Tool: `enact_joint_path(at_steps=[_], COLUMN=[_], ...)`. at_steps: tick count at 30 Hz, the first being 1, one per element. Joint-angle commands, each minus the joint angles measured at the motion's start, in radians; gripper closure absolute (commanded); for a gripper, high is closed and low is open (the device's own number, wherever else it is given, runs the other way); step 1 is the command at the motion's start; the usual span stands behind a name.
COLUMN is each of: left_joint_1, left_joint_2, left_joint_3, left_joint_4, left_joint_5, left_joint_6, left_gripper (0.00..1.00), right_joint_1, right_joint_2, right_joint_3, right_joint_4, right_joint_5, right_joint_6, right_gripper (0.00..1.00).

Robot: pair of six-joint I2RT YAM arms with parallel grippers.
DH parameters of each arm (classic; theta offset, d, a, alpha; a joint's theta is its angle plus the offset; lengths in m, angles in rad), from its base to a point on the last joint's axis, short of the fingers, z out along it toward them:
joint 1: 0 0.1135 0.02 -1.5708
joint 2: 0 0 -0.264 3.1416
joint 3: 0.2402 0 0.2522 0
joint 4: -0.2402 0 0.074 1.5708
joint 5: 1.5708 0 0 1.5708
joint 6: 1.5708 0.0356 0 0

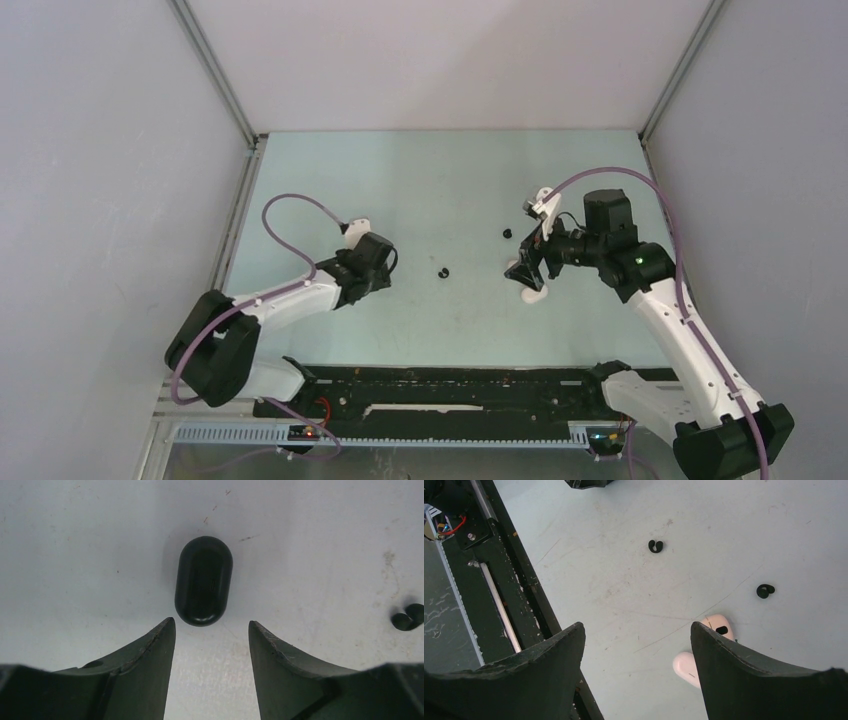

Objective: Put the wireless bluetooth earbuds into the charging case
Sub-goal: Pick up the charging case at the center of the board.

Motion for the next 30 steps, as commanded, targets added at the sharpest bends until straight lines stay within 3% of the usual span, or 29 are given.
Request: enact_joint_path(at_steps=[1,7,21,30], left_joint_1=[0.025,0.057,0.060,-0.136], left_joint_2=[0.031,0.107,0.190,0.090], left_joint_3=[0.041,0.063,0.060,0.054], left_joint_4=[0.052,0.070,0.131,0.075], left_joint_5=[-0.016,0.019,0.141,0.171], left_joint_6=[0.031,0.053,0.047,-0.045], left_gripper=[0.39,0.40,0.62,0.66], right_joint_1=[0.003,0.003,-0.003,-0.003], right_joint_2=[-0.015,-0.004,-0.002,0.008], right_joint_3=[0.004,0.004,0.004,0.004], right_joint_4=[0.002,0.004,-0.014,-0.011], right_joint_5=[0.004,-0.004,0.005,0.002], right_joint_6=[-0.017,-0.012,-0.021,-0.021], right_gripper=[0.20,0.20,0.20,0.20])
